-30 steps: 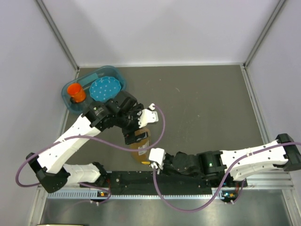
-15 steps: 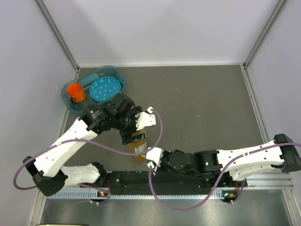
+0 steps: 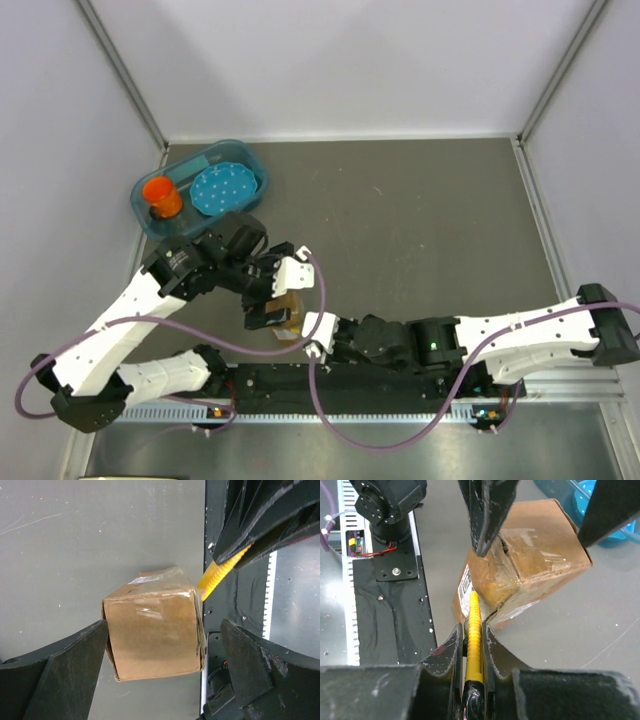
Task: Unpack the express box
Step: Cut the express box at the center of the board.
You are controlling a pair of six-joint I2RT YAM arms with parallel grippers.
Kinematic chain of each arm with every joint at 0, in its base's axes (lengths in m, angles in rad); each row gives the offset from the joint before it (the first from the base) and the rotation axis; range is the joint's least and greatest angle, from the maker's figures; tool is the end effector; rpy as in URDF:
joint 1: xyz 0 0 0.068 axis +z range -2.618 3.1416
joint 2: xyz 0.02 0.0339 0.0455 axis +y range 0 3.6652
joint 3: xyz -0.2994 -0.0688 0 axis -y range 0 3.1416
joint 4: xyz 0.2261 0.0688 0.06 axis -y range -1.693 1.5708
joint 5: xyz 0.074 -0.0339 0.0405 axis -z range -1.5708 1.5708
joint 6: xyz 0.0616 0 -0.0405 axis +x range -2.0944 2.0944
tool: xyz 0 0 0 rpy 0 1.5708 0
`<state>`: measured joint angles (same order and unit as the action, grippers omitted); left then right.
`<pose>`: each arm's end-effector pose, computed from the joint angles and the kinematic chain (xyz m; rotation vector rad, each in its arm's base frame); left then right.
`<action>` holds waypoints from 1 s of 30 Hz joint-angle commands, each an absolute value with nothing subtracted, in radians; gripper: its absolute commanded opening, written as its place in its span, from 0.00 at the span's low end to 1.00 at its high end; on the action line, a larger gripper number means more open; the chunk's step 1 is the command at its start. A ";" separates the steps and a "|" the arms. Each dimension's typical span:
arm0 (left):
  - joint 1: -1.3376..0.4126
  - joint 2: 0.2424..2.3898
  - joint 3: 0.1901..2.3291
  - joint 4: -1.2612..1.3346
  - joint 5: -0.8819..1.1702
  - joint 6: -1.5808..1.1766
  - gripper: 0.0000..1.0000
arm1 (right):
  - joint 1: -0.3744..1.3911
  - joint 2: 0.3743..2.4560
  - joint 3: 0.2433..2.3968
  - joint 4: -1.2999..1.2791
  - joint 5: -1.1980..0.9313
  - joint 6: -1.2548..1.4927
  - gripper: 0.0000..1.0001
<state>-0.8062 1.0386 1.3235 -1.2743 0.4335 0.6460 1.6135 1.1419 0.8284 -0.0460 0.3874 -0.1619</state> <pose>0.0779 -0.1186 0.3841 1.8052 1.7819 -0.6162 0.0125 0.2525 0.3270 -1.3327 1.4229 0.6044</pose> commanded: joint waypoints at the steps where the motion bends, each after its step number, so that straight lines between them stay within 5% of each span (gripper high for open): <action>1: -0.810 1.048 1.289 -1.537 0.525 0.637 0.99 | 1.588 1.177 0.899 0.049 0.385 -0.193 0.00; 19: -0.810 1.009 1.509 -1.536 0.465 0.617 0.99 | 1.583 1.154 0.870 0.044 0.396 -0.166 0.00; 30: -0.808 0.960 1.373 -1.517 0.422 0.689 0.99 | 1.582 1.137 0.859 0.037 0.396 -0.143 0.00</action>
